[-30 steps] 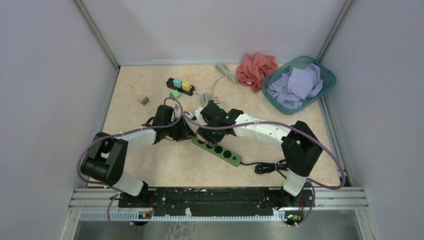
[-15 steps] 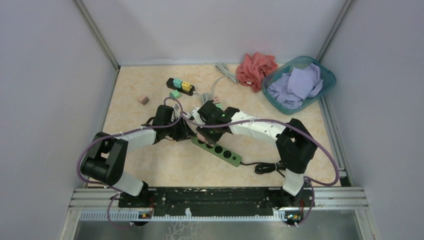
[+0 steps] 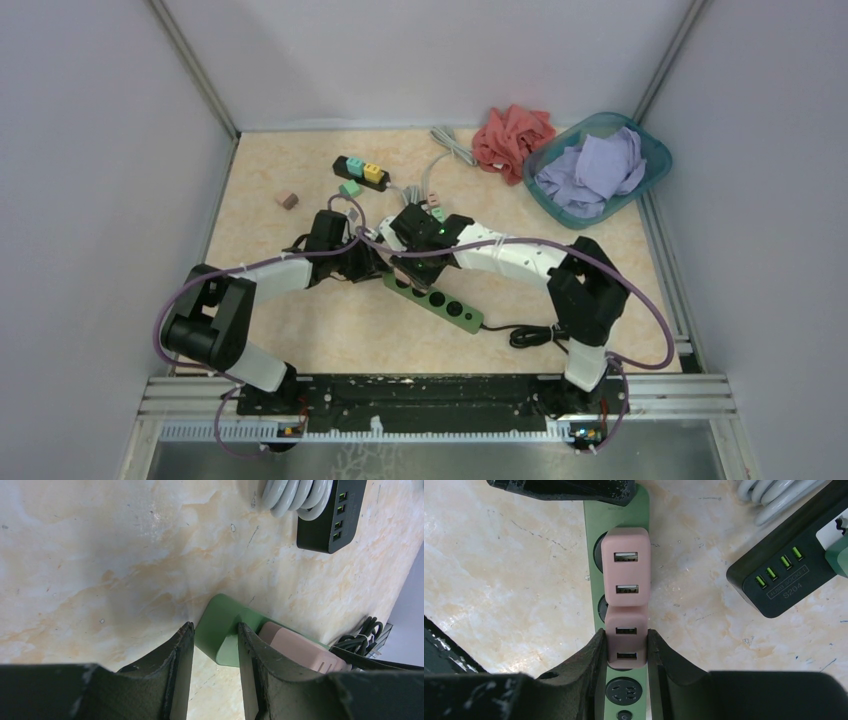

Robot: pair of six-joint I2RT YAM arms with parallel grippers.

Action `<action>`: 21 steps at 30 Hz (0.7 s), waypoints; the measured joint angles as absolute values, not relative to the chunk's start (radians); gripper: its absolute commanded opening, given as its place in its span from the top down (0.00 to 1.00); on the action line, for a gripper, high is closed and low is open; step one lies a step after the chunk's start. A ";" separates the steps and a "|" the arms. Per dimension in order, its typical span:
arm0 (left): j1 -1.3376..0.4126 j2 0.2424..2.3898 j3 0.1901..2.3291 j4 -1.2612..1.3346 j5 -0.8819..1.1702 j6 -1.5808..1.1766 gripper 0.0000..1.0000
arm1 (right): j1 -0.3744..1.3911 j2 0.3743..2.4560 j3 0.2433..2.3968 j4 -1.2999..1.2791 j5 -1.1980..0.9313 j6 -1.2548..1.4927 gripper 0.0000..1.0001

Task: Insert the plug
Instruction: Insert the plug into the socket.

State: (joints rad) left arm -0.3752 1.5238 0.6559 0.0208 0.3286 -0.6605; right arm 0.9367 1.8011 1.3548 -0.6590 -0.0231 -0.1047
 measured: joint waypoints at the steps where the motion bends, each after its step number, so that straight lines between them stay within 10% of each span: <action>1: -0.375 1.524 0.656 0.021 0.329 -0.661 0.57 | 0.937 1.801 1.353 -0.657 -0.020 -0.105 1.00; 21: -0.375 1.522 0.656 0.018 0.326 -0.661 0.57 | 0.947 1.756 1.241 -0.535 -0.009 -0.111 1.00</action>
State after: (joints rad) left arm -0.3752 1.5223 0.6559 0.0181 0.3260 -0.6605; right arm 0.9474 1.7557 1.2407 -0.5346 -0.0093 -0.1112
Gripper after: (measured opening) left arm 0.431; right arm 0.292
